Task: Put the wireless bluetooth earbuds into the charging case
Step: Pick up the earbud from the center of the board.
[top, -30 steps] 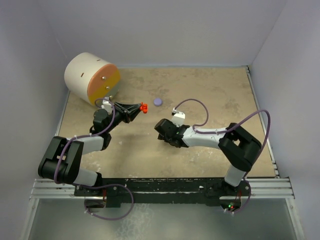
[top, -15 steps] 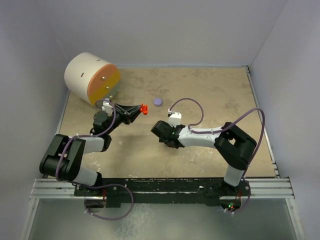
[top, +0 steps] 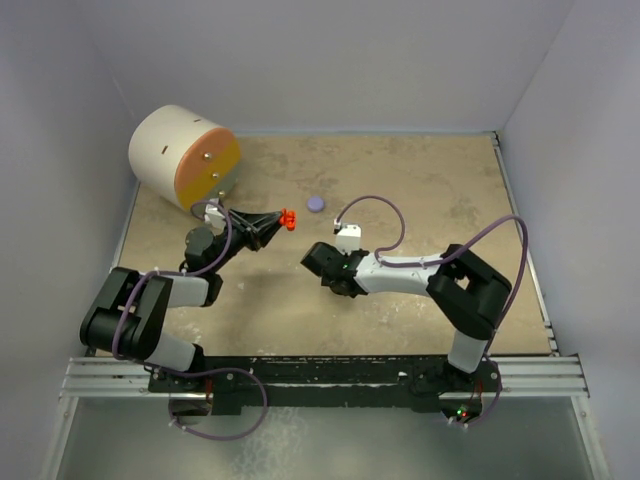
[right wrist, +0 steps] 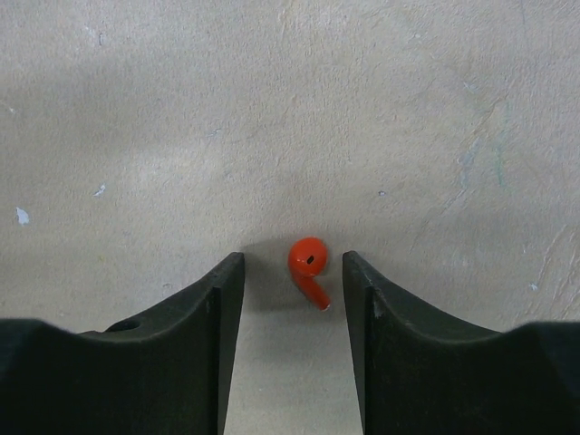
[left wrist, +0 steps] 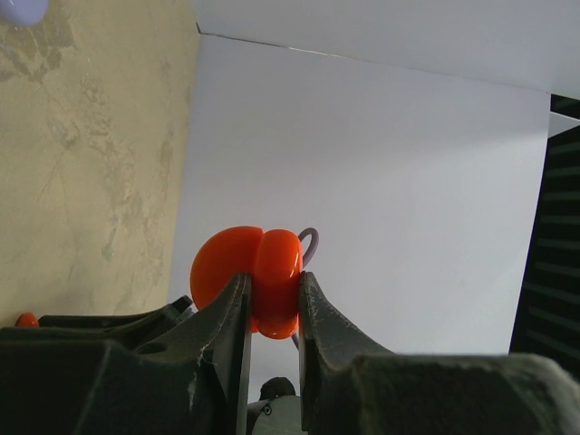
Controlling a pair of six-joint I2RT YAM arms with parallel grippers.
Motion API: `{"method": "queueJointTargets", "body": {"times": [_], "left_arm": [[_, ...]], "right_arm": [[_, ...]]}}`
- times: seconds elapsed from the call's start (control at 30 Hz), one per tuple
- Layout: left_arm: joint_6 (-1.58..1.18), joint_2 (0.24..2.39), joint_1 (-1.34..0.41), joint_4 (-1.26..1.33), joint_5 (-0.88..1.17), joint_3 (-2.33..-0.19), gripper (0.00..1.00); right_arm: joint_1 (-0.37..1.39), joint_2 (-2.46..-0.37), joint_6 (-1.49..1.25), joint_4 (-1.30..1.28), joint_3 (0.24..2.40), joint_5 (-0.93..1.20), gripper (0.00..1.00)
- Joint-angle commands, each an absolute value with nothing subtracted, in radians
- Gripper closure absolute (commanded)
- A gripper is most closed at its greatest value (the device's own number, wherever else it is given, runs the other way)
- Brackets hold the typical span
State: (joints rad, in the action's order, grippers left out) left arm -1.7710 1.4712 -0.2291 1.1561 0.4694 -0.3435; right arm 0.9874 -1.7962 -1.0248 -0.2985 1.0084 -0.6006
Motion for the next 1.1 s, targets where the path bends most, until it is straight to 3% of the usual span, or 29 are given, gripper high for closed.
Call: {"method": "queueJointTargets", "body": {"times": [0.0, 1.07], "left_arm": [[-1.782, 1.475, -0.219, 1.249, 0.487, -0.329, 1.00], [-1.787, 1.482, -0.218, 1.266, 0.492, -0.322, 1.00]], "right_arm": [[0.984, -1.909, -0.999, -0.466, 0.935, -0.479, 0.52], [0.948, -1.877, -0.966, -0.423, 0.914, -0.450, 0.64]]}}
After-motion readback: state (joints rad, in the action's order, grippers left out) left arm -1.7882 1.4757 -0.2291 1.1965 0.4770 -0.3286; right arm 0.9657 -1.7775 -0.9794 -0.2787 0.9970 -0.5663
